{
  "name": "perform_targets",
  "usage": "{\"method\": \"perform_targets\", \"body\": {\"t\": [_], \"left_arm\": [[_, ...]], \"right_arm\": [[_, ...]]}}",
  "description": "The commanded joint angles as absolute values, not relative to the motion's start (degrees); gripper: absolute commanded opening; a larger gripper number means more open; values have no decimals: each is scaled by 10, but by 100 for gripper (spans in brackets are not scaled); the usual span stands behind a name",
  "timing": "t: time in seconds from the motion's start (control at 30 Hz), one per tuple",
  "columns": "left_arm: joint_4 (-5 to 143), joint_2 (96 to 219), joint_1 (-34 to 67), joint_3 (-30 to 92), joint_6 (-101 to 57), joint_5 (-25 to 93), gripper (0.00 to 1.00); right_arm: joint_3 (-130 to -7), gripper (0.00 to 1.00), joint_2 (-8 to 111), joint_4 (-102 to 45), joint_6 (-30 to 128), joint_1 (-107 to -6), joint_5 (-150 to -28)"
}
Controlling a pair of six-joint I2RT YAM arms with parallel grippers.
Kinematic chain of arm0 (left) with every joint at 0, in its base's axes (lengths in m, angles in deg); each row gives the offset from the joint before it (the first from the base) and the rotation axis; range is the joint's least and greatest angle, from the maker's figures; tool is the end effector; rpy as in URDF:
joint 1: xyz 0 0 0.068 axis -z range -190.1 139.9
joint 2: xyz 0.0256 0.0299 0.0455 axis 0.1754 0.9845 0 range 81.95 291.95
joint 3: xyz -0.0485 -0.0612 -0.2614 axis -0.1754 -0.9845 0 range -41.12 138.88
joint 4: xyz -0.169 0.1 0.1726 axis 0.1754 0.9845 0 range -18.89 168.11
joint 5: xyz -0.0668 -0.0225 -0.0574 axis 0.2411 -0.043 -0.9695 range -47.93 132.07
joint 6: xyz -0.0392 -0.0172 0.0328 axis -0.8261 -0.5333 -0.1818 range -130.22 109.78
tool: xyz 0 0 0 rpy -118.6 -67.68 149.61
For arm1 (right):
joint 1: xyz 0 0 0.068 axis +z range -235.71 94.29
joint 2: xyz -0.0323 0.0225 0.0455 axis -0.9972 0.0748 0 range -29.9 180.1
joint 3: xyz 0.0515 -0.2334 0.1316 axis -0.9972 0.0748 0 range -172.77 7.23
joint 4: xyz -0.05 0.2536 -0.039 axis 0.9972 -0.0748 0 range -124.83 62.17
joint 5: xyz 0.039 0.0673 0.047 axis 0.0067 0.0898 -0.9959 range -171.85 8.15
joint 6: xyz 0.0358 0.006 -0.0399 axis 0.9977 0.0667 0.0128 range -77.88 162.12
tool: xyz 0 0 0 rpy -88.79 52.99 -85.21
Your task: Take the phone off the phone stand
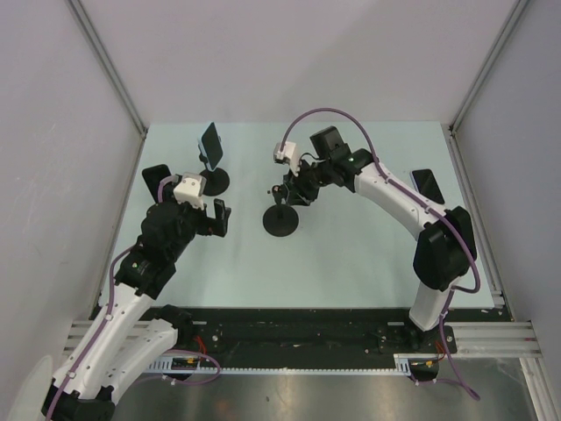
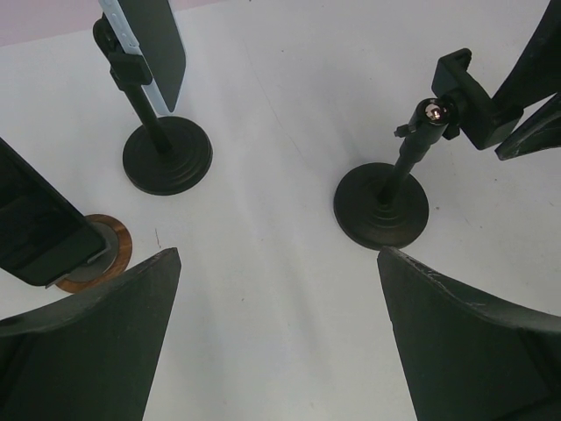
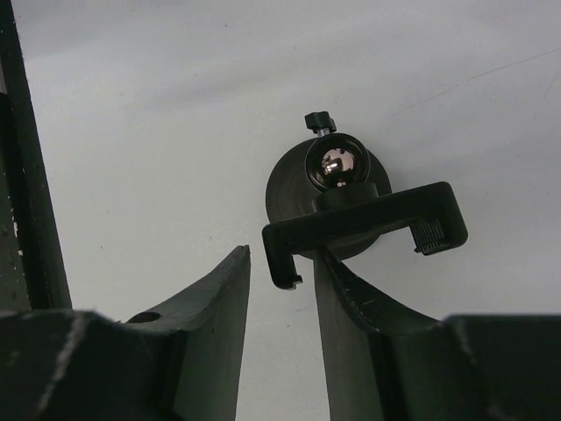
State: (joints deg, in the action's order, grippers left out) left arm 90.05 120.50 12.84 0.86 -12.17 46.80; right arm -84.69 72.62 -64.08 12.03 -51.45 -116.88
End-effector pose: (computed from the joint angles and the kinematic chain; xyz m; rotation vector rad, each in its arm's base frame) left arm 0.1485 -0.0595 0.3233 0.2791 1.8254 -0.2279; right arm 0.3187 0.2419 0.3100 -1.4727 1.8001 0.7610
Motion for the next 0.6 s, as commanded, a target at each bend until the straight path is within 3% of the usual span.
{"method": "perform_targets", "body": {"t": [0.0,0.13,0.23,0.33,0.57], "left_arm": [[881,1198,122,8,-113,456,100],[882,1197,122,8,-113,456,100],[881,1196,122,8,-113,456,100],[882,1194,122,8,-113,457,100],[881,1190,121,7,-114,461,100]], "right_arm": [[-837,39,706,-593,140,-496,-1148],[-818,39,699,-565,150,-479,-1107],[-803,26,694,-538,165,-472,-1085],[-781,2,678,-475,198,-464,-1064],[-752,0,683,-343,288,-441,-897]]}}
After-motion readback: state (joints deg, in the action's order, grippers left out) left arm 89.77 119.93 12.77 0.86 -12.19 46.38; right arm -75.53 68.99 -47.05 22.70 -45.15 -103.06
